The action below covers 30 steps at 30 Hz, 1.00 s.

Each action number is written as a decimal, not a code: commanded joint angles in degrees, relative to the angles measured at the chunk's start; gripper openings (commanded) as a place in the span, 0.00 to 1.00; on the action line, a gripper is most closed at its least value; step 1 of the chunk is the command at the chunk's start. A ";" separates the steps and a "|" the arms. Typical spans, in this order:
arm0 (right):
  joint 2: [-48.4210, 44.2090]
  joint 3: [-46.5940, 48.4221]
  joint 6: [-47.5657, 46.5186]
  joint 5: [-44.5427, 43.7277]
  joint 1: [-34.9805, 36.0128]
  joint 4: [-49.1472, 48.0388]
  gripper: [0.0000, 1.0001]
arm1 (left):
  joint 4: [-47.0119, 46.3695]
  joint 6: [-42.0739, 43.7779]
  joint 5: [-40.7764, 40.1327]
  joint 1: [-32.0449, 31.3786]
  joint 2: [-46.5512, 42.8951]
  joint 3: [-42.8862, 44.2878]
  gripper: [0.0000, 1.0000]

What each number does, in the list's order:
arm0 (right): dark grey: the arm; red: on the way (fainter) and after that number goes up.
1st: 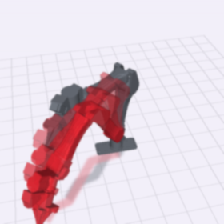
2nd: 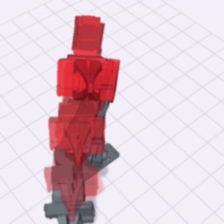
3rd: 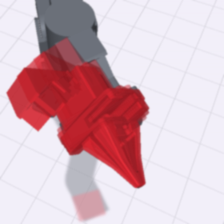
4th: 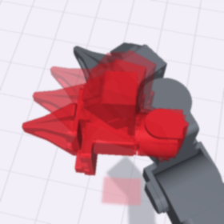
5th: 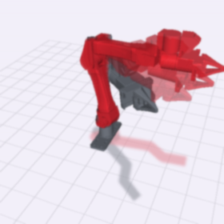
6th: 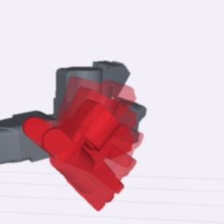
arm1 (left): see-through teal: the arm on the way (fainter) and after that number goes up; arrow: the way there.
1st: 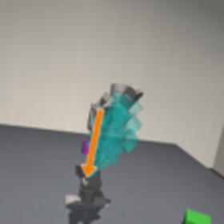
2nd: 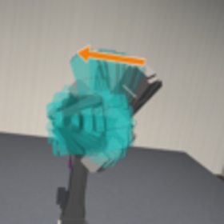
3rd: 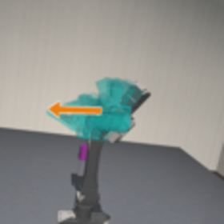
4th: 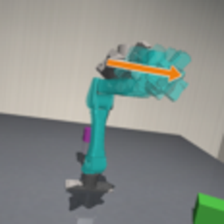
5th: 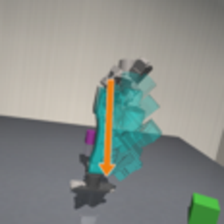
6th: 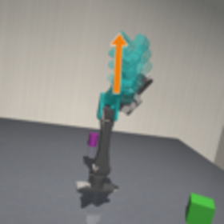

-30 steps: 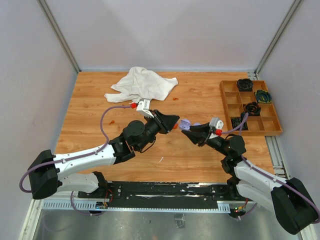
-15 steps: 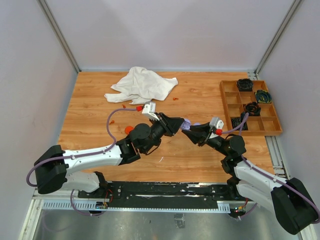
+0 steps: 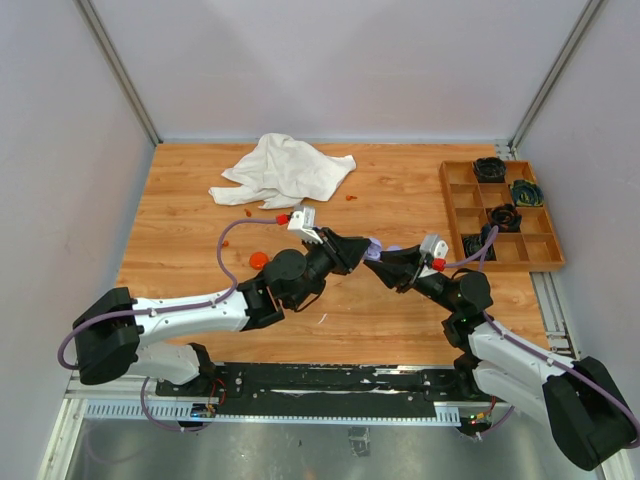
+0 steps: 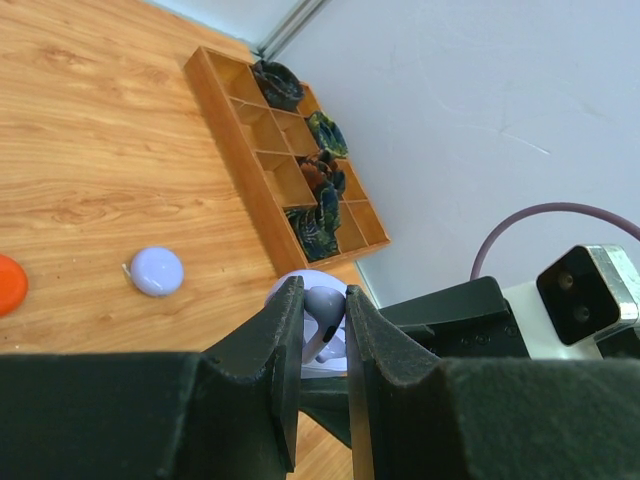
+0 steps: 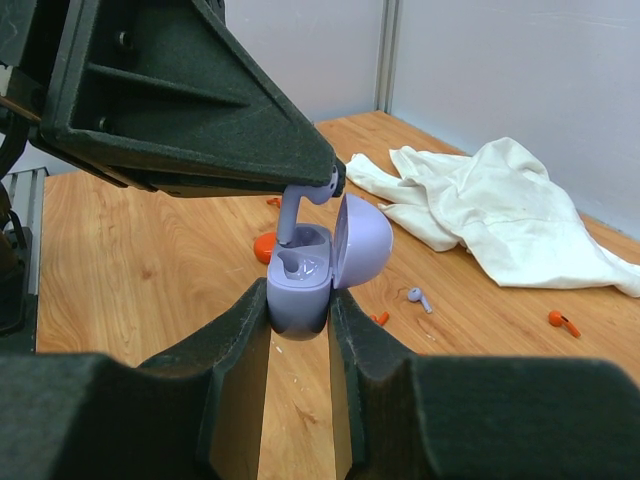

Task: Insert the wireless bluetooth earbuds into the charging case
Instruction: Place the earbud in the charging case.

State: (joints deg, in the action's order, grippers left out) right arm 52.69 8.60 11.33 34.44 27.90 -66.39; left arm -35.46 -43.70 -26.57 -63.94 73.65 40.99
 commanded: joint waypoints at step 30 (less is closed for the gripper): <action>-1.97 -1.10 0.71 -0.05 -1.36 -3.78 0.03 | -1.82 2.55 -7.91 -3.38 2.16 0.49 0.19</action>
State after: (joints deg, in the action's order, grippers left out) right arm 51.94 7.75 11.62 34.46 27.90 -66.17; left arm -36.40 -41.98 -32.56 -66.57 74.98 40.99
